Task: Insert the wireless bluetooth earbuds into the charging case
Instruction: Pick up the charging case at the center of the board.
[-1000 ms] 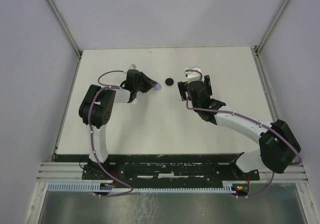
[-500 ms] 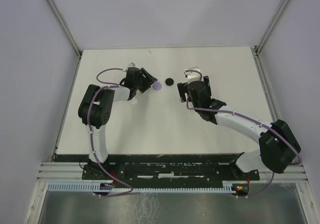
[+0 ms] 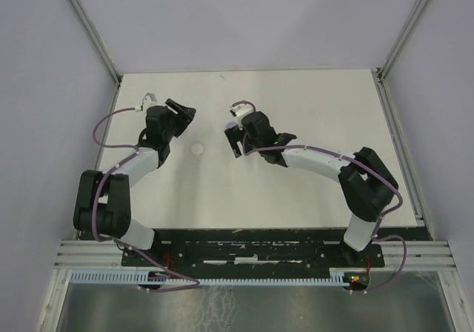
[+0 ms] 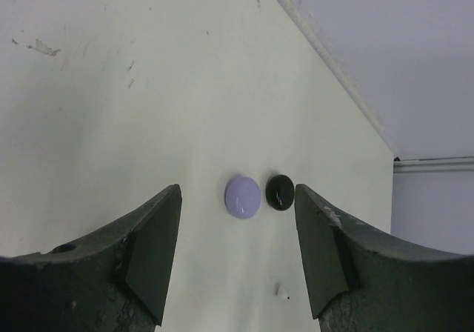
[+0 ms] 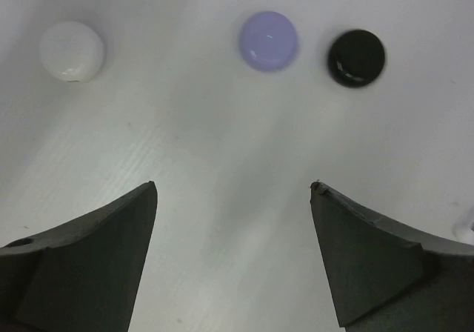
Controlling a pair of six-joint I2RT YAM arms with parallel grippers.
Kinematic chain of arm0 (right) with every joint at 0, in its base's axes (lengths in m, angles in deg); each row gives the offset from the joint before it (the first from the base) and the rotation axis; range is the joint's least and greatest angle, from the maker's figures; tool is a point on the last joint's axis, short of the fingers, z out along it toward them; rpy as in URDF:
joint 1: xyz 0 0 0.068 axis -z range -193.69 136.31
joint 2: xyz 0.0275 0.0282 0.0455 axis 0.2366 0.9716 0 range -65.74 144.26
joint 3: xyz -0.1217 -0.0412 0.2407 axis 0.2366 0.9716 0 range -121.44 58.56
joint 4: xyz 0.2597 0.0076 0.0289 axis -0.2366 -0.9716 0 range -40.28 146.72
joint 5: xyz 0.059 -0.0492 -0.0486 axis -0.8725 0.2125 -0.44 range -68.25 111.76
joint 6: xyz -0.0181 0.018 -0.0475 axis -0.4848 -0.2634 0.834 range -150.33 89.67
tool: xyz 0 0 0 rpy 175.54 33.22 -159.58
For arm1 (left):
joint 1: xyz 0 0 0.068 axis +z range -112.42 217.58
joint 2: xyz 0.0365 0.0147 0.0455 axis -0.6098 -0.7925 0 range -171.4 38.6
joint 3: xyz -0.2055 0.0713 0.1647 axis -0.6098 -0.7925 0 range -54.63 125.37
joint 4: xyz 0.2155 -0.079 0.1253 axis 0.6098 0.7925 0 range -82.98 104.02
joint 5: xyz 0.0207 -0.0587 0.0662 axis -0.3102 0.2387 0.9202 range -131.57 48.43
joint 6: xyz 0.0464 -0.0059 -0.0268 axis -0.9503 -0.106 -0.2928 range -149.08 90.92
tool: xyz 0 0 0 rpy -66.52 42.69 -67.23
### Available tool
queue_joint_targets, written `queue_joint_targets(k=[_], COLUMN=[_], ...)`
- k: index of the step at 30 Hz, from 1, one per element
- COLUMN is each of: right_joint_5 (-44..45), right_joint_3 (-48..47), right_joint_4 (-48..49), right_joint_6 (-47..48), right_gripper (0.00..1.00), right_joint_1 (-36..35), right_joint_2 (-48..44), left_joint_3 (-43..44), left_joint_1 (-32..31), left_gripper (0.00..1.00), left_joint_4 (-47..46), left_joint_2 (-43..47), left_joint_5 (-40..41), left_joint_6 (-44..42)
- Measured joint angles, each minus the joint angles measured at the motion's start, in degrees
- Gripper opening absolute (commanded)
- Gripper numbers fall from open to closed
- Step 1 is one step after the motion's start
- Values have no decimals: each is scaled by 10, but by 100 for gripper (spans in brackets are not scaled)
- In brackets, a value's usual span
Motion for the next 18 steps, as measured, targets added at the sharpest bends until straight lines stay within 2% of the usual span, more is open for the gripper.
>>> queue_joint_targets(k=[8, 18], right_joint_5=[-53, -79], right_joint_3=[-202, -317], right_joint_4=[-65, -89], right_joint_6=[3, 6], right_gripper=[93, 93], right_joint_1=[-53, -73], right_joint_2=[177, 282], left_joint_3=[-122, -163], left_joint_1=[24, 62], left_gripper=[69, 71], left_joint_4=[-3, 43], left_joint_2=[129, 236], left_joint_5=[1, 5], left_joint_6=[0, -1])
